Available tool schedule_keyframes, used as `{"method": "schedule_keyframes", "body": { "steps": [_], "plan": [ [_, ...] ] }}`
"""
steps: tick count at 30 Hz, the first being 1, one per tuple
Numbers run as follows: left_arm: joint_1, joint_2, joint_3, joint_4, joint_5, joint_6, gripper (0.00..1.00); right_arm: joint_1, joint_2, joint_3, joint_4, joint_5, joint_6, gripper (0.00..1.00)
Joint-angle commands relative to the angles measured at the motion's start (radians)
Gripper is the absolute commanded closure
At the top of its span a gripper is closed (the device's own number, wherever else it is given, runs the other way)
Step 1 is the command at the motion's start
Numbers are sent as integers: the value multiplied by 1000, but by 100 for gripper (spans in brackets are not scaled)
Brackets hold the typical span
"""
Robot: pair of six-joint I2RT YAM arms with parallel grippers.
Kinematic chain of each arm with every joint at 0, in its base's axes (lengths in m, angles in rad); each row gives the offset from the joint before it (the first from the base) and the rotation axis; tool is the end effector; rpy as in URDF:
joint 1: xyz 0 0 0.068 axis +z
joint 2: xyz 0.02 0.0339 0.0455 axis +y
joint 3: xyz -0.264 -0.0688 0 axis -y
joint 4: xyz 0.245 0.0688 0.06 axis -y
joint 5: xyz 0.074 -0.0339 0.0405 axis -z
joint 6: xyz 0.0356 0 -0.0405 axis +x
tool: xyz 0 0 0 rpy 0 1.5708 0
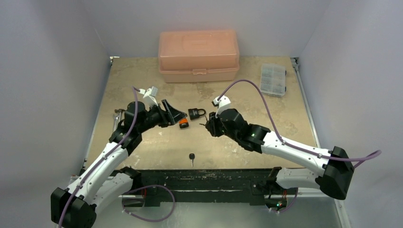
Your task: Unlock with the key
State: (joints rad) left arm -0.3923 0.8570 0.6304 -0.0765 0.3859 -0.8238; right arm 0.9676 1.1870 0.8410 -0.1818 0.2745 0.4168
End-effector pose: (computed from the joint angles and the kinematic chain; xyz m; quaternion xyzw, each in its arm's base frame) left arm 0.1811 -0.0894 0.2845 -0.0584 0.7968 -0.4589 0.3888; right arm 0.1586 0.2132 0.2771 -0.1680 0.8451 0.2236 0.4556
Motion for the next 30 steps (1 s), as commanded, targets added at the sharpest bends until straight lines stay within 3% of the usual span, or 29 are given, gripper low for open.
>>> {"method": "schedule_keyframes", "body": {
  "steps": [1,9,16,27,28,30],
  "plan": [
    [-54,28,-9,199,34,-114,38,15,-65,-18,146,-58,-83,88],
    [-192,131,15,307,-58,-139,39,47,-73,2,154,-88,-115,89],
    [-245,194,29,340,-109,-138,48,61,-87,14,144,-93,-139,89],
    [-269,225,9,393,-131,-153,75,66,-111,4,145,-107,-157,89],
    [-271,227,4,408,-131,-160,79,66,-113,2,147,-112,-158,89],
    [-274,232,-2,435,-133,-176,100,66,-115,-1,148,-116,-159,89]
  ]
}}
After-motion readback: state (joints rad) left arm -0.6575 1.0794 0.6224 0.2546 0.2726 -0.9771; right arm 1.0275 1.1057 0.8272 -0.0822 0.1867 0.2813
